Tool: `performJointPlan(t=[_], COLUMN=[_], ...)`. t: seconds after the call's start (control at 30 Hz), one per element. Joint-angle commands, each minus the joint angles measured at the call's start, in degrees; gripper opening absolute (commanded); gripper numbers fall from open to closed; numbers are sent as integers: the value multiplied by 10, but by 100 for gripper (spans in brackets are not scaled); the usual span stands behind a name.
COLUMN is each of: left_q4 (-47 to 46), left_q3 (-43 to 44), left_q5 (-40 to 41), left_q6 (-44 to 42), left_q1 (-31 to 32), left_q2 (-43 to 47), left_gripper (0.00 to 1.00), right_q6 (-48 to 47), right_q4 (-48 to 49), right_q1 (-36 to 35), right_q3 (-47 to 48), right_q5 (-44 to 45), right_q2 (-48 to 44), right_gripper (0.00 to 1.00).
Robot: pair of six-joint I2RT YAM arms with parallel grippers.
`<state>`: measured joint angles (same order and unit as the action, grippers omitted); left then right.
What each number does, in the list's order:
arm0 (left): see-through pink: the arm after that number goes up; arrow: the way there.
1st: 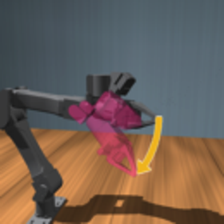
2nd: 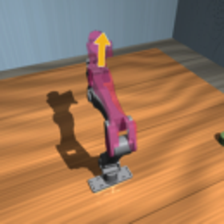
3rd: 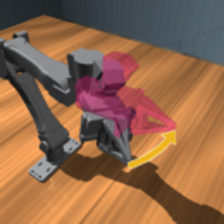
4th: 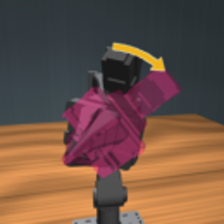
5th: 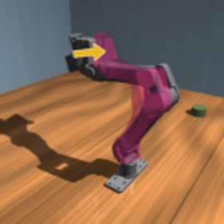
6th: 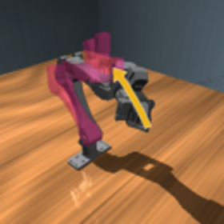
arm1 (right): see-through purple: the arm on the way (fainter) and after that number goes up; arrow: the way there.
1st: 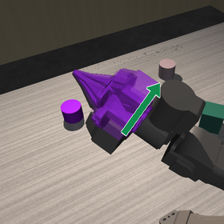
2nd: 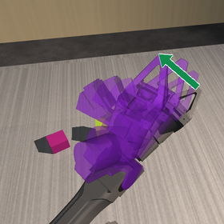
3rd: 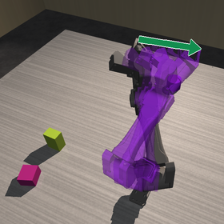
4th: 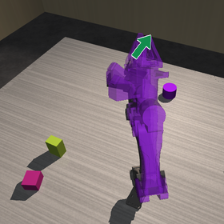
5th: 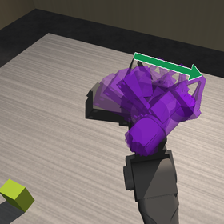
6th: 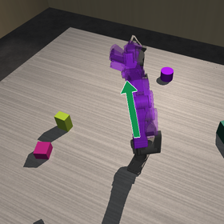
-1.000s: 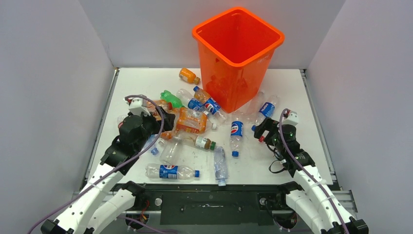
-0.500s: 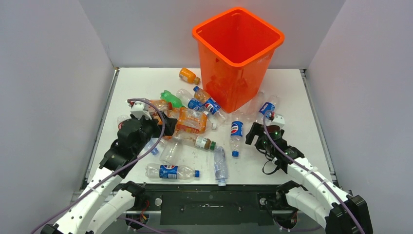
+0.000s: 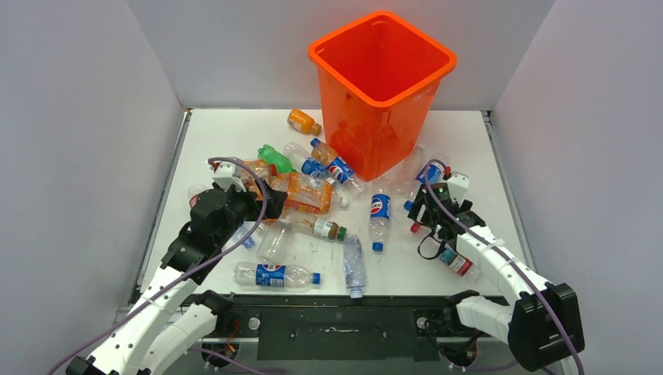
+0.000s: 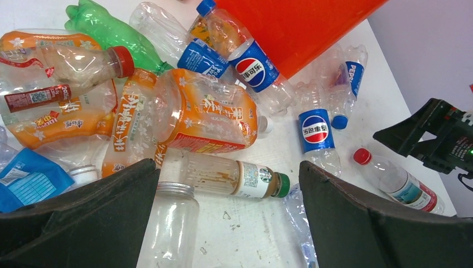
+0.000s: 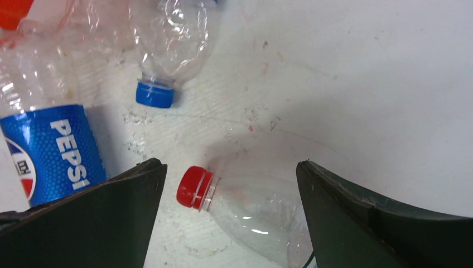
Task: Put the plastic bottles in the bin
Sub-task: Pick up the plastic bottle at the center of the board.
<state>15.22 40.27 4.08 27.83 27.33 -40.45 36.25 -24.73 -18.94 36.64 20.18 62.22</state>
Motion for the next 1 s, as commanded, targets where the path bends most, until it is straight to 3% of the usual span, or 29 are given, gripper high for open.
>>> performJointPlan(t=[0.0, 0.27, 0.53, 0.97], left_q4=[-18, -14, -16, -2], left_q3=[20, 19, 17, 20], left_q5=[-24, -40, -39, -10], left_q6=[-3, 3, 3, -7], left_q1=[3, 7, 9, 30], left_q2=[6, 13, 13, 9], left_gripper=[96, 96, 96, 96], right_q6=[-27, -34, -5, 51], right_q4=[-7, -17, 76, 177], right_q1=[-7, -48, -94, -135], right_q3=[1, 17, 2, 43], right_q5=[-48, -62, -106, -117], right_q2=[-43, 65, 6, 169], right_gripper=[90, 89, 90, 94])
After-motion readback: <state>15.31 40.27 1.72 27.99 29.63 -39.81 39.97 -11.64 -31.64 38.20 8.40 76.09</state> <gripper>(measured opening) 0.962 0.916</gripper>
